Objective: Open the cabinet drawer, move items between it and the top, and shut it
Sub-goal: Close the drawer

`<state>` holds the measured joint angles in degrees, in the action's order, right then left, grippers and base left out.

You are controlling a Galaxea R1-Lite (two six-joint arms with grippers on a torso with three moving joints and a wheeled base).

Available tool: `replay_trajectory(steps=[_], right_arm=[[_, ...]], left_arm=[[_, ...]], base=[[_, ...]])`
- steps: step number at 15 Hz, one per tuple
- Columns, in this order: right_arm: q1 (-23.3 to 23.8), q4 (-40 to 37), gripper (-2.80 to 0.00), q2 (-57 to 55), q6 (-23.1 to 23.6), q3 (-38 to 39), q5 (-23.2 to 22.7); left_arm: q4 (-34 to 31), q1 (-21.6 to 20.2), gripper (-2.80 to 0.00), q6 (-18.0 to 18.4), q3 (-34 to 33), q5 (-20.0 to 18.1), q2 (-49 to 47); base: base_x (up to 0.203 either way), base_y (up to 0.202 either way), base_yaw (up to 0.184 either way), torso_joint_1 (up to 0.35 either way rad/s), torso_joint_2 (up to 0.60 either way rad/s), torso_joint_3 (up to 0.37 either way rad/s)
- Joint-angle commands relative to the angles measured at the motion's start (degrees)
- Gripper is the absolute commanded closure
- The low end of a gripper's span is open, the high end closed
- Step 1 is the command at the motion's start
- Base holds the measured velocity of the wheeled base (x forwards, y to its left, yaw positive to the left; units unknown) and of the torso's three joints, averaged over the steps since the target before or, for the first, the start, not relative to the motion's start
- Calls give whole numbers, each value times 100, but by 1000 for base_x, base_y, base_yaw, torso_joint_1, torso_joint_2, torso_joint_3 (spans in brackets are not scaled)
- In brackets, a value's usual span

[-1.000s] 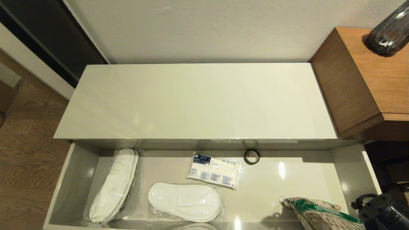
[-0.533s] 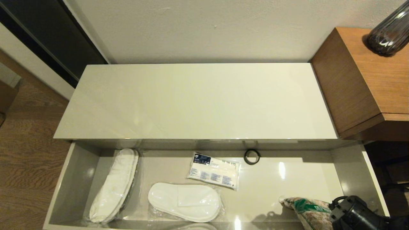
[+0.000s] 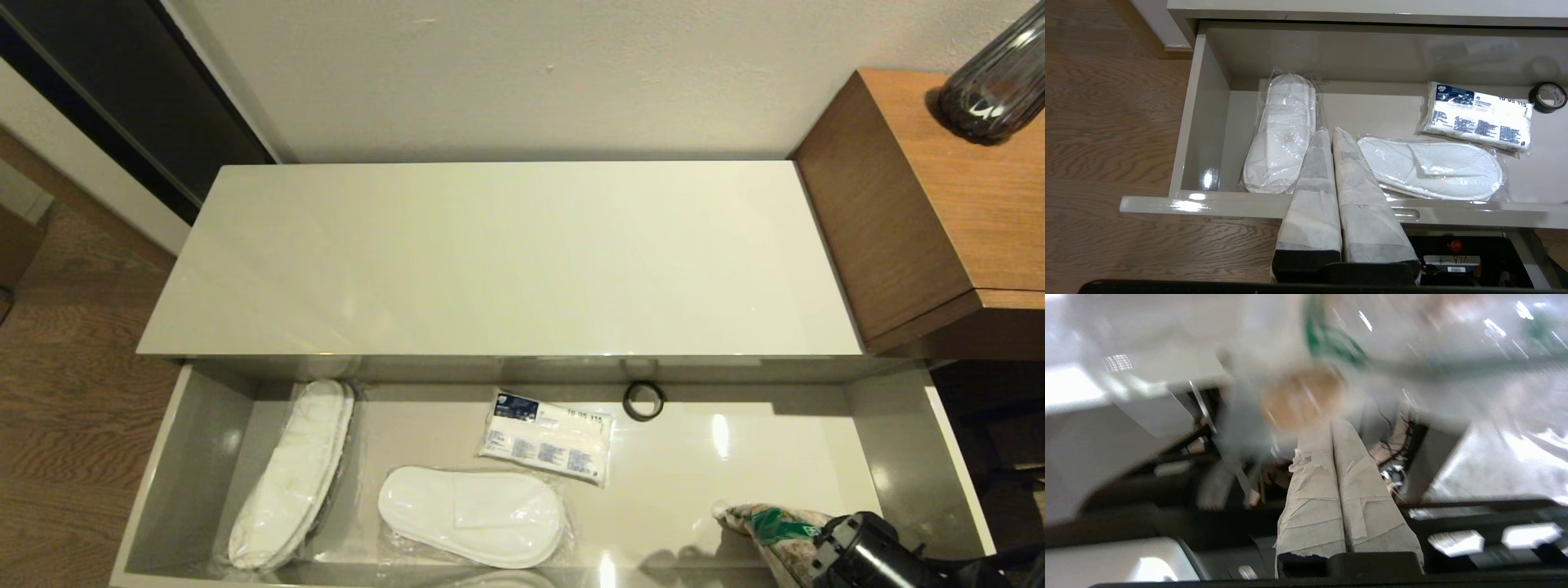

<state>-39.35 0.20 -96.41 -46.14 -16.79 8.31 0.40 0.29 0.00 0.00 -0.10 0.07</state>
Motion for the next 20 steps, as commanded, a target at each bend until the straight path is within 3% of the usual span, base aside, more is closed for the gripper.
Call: replay_trajectory(steps=[1,4,10,13,16,20], right_arm=[[-2,400,0,-515,-143,-27,82],[-2,1091,0,-868,-436,-61,562],[10,1170,0,-913,-600,-176,728],[72,1345,0,-1193,-952,-554,1573],[255,1264,0,-1017,-743,-1022,1664],[973,760,0,-630,-43,-1986,1665]], left_arm=[[4,-3,0,0,0,-5,-7],[4,-3,0,0,0,1,-7],[4,-3,0,0,0,1,-7],[4,4,0,0,0,-8,-7],[4,-3,0,0,0,1,-7],[4,-3,0,0,0,1,-7]], base=[[0,0,0,0,0,0],[0,0,0,0,0,0],[0,0,0,0,0,0],[0,0,0,0,0,0],[0,0,0,0,0,0],[0,0,0,0,0,0]])
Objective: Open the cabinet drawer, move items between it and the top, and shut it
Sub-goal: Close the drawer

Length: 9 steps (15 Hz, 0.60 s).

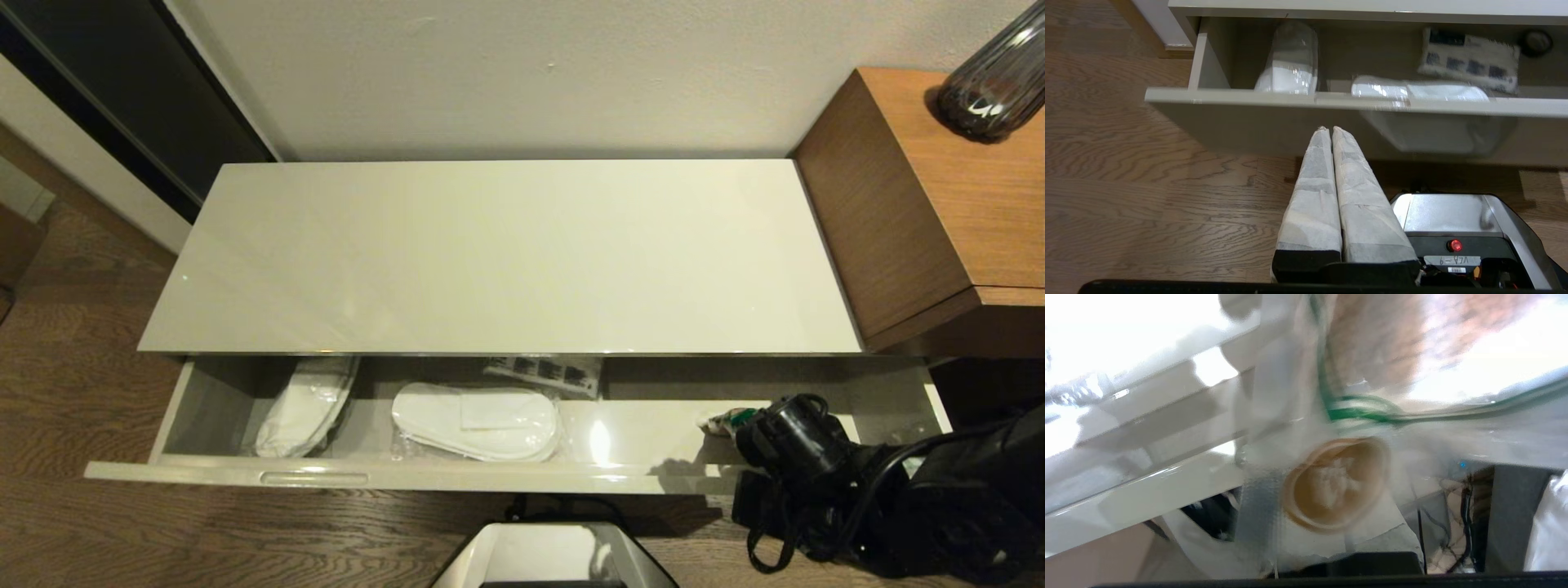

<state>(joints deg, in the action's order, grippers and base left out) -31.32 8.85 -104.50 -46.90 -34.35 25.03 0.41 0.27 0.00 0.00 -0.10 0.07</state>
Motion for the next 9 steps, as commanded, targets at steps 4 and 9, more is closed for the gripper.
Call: replay_trajectory(steps=[4,9], right_arm=[[672,-606,0,389,535,-1396,-39],[943,-753,0,176,911,-1900,-68]], left_arm=[[2,0,0,0,0,1,-7],[2,0,0,0,0,1,-7]], base=[[0,0,0,0,0,0],[0,0,0,0,0,0]])
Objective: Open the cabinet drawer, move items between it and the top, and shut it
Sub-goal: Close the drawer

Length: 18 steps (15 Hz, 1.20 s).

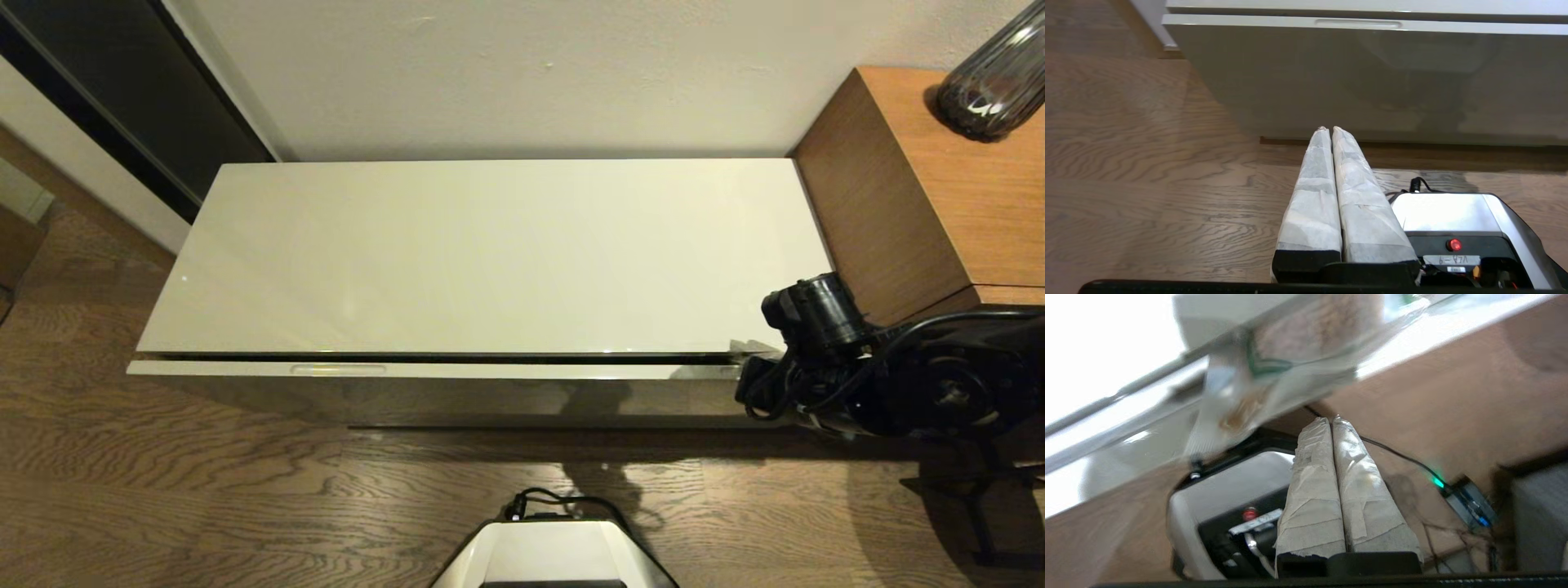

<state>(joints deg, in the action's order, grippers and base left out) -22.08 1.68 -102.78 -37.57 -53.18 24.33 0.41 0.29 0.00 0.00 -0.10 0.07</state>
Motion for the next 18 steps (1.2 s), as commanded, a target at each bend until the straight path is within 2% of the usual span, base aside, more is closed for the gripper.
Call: replay_trajectory(steps=[1,8,11,18], right_arm=[[20,-36,0,3,-31,-17,10],[20,-375,0,594,-4,-208,34],[20,-1195,0,930,-4,-830,42],[28,-1214,0,757,-5,-896,104]], left_arm=[[2,-3,0,0,0,2,-7],[2,6,0,0,0,2,-7],[2,-3,0,0,0,2,-7],[2,5,0,0,0,2,-7]], base=[[0,0,0,0,0,0],[0,0,0,0,0,0],[0,0,0,0,0,0],[0,0,0,0,0,0]])
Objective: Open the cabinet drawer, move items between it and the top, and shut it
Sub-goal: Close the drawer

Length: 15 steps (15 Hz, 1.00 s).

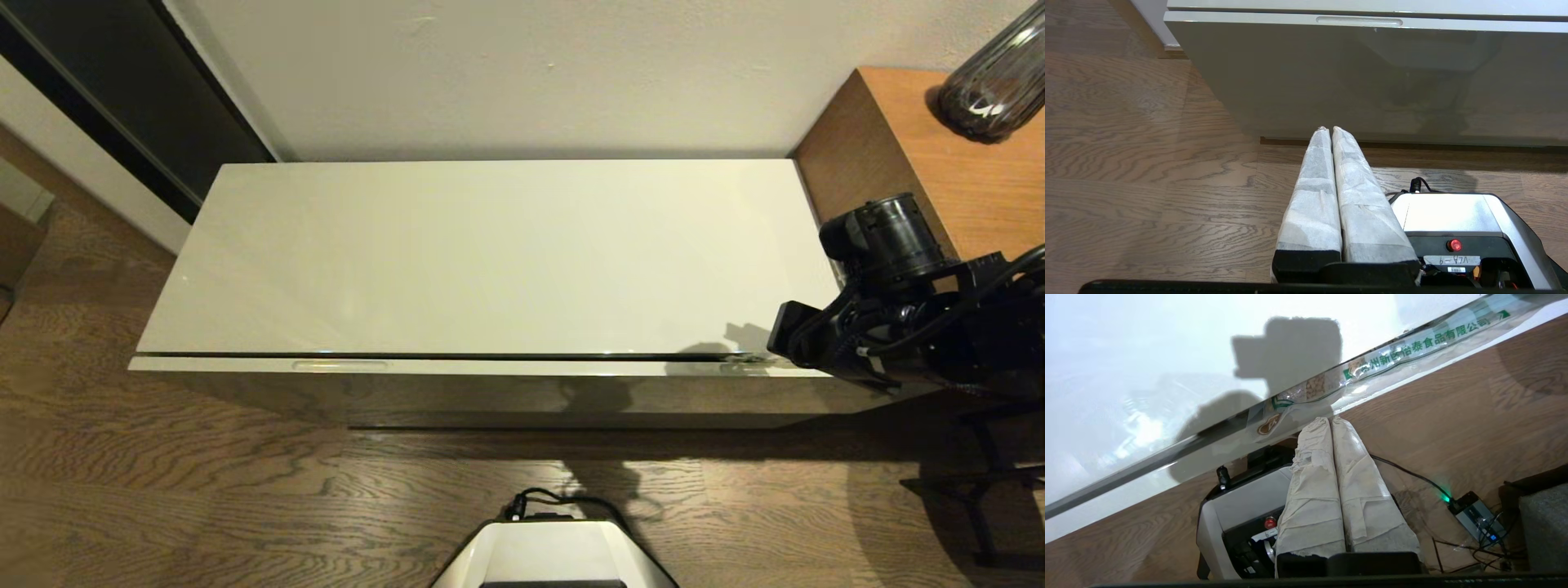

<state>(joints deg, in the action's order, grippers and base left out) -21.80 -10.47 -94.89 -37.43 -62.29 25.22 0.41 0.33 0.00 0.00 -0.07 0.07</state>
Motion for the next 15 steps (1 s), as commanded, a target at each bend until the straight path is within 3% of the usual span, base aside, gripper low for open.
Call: replay_trajectory(steps=[1,9,12,15], right_arm=[[0,1,0,-55,-21,7,18],[9,-24,0,1,-64,132,8],[-23,-197,0,816,-28,328,-12],[-60,-960,0,2267,-3,521,1]], left_arm=[[2,2,0,0,0,-1,-7],[2,2,0,0,0,-1,-7],[2,-4,0,0,0,-1,-7],[2,0,0,0,0,-1,-7]], base=[[0,0,0,0,0,0],[0,0,0,0,0,0],[0,0,0,0,0,0],[0,0,0,0,0,0]])
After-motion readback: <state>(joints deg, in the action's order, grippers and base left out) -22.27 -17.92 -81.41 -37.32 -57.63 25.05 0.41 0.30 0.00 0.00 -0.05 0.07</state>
